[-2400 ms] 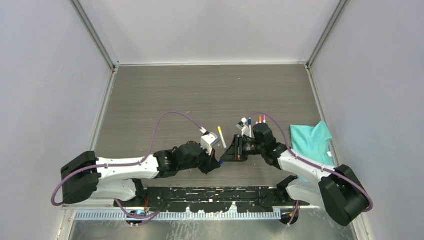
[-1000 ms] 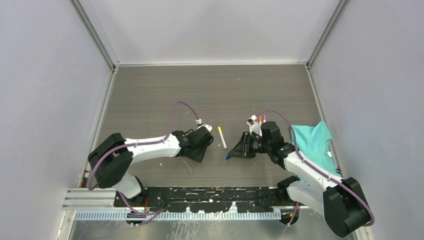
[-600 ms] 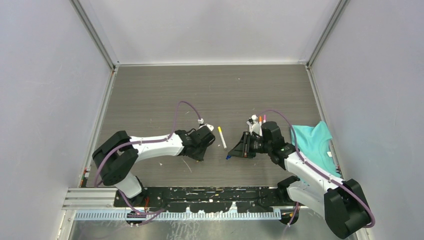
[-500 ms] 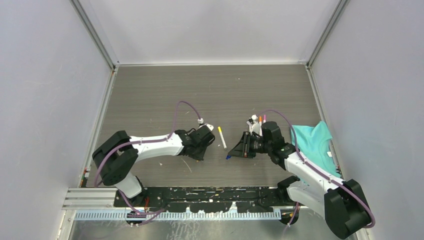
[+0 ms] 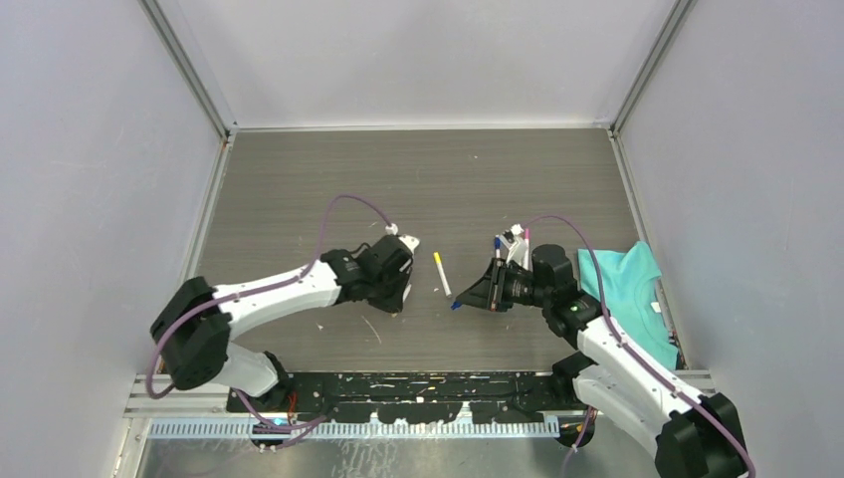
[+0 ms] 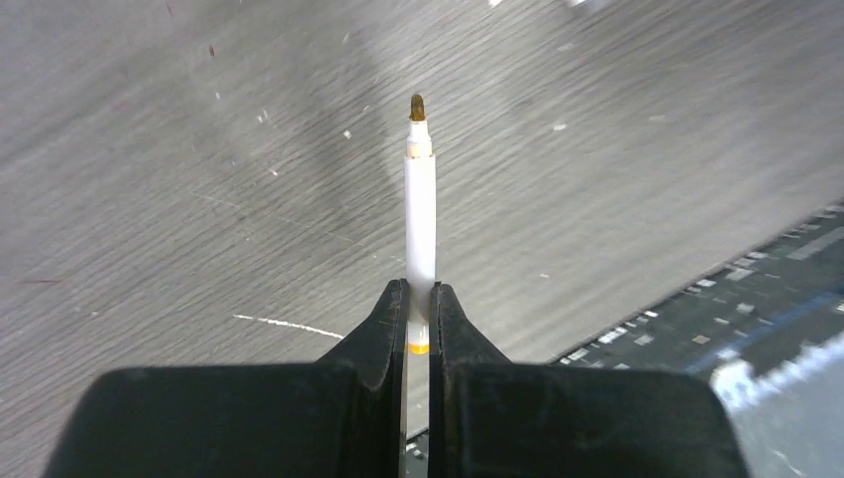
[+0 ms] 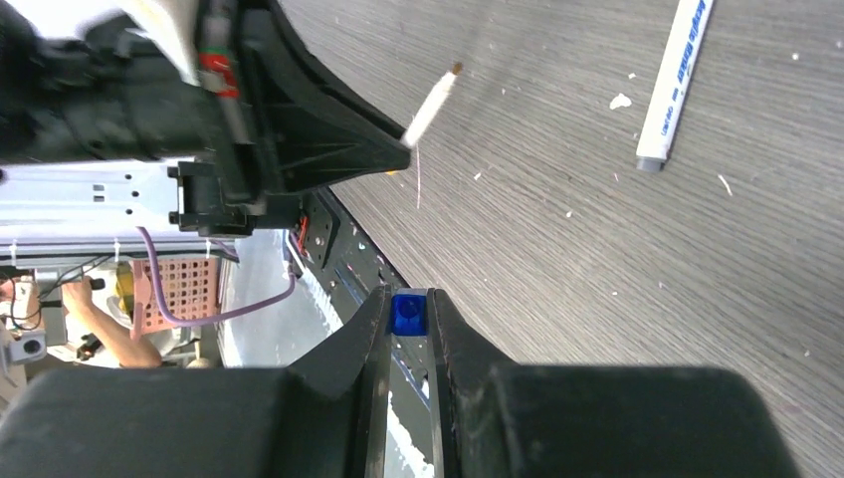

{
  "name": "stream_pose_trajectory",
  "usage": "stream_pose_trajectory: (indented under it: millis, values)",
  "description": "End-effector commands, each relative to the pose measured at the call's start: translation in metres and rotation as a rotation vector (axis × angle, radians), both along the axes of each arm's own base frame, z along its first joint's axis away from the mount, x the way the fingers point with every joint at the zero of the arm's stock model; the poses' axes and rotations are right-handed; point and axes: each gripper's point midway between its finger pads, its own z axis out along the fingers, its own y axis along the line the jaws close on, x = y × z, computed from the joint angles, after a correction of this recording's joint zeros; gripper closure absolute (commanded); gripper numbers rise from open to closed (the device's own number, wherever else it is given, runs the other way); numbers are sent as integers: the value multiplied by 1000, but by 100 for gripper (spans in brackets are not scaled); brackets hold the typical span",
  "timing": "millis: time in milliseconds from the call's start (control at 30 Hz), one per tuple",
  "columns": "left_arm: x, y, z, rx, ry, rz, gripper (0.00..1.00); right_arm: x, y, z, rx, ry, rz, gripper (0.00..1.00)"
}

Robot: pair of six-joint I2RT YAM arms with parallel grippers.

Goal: Insert the pens into the pen caps
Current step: Pick up the pen from the center of the board, then insert the pen cap onto the pen.

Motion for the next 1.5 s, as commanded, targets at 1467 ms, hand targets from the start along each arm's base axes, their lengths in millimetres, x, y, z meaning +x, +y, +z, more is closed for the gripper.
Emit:
stream_pose_trajectory:
  millis: [1467]
  values:
    - [-62,-28,109,-391,-263,-661,100,-5,43,70,248,-276,117,96]
